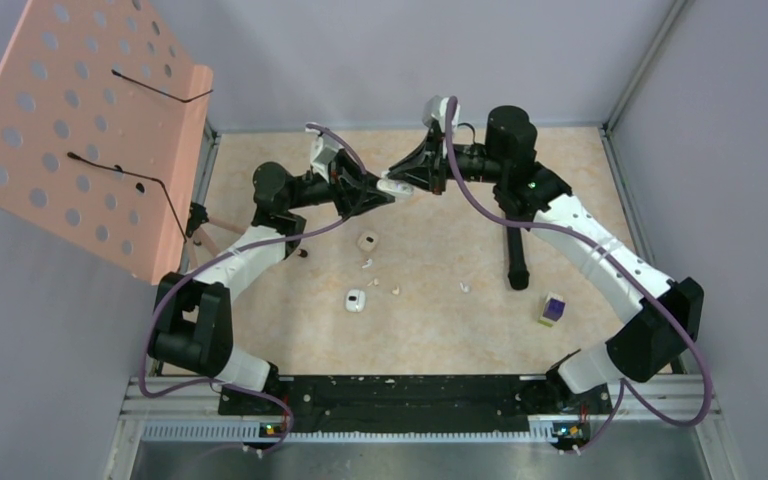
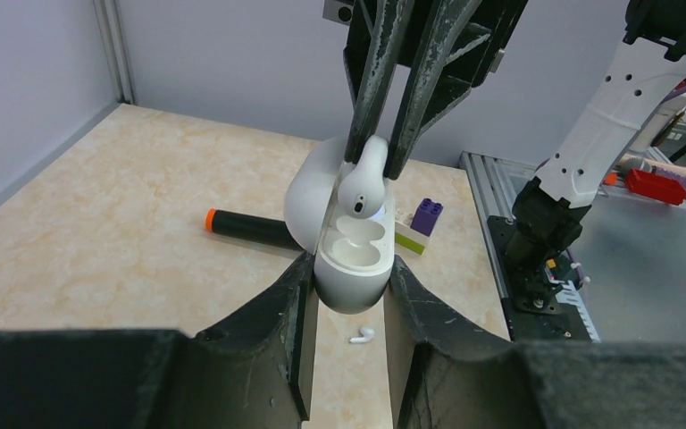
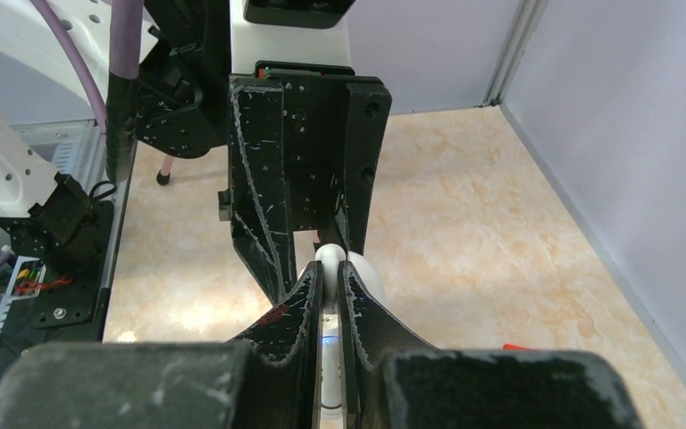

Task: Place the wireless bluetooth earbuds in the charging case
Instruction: Place the earbud in the charging case.

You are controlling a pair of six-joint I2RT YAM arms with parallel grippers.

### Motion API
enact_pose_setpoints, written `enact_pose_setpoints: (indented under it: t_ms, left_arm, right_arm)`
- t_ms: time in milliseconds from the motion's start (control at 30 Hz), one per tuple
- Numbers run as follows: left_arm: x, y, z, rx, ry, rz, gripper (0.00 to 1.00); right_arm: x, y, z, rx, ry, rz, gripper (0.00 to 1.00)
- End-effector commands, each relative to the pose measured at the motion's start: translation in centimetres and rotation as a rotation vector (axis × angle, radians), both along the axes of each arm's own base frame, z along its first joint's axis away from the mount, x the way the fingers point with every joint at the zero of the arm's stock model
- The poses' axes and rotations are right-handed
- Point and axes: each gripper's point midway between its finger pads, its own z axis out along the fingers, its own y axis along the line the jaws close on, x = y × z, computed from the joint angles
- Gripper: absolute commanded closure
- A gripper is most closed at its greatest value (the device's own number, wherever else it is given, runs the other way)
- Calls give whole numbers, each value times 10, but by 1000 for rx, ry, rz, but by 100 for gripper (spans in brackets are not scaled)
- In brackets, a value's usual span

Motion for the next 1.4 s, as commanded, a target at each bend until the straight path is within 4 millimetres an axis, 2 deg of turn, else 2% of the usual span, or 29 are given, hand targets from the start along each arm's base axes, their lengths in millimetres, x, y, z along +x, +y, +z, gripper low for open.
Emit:
enact_pose_setpoints:
  t_ms: [0,767,800,933,1067,1233,1300,1367]
  left_arm:
    - [1,1,22,-20,-90,-2,100]
    - [4,0,20,-13,-102,-9,100]
    - [4,0,19,-11,-103,-11,100]
    - [4,0,14,-5,-100,-10,100]
    - [7,1,10,-2,-87,-2,100]
    - [11,2,5,5,-69,7,100]
    - [11,3,4,7,-65,6,100]
    - [12,3,3,8,-58,6,100]
  right_arm:
    - [-1,2,3,6,-37,33,100]
    - [4,6,-24,-80,-5,61,100]
    - [5,6,-23,-78,-4,63,97]
    - [5,8,-6,-49,-11,63,72]
    - [-4,3,27,-9,-53,64,64]
    - [-21,-8,67,33,-120,65,60]
    - [-22,-13,75,37,-135,43,59]
    - [-14,-21,74,27,-136,-16,57]
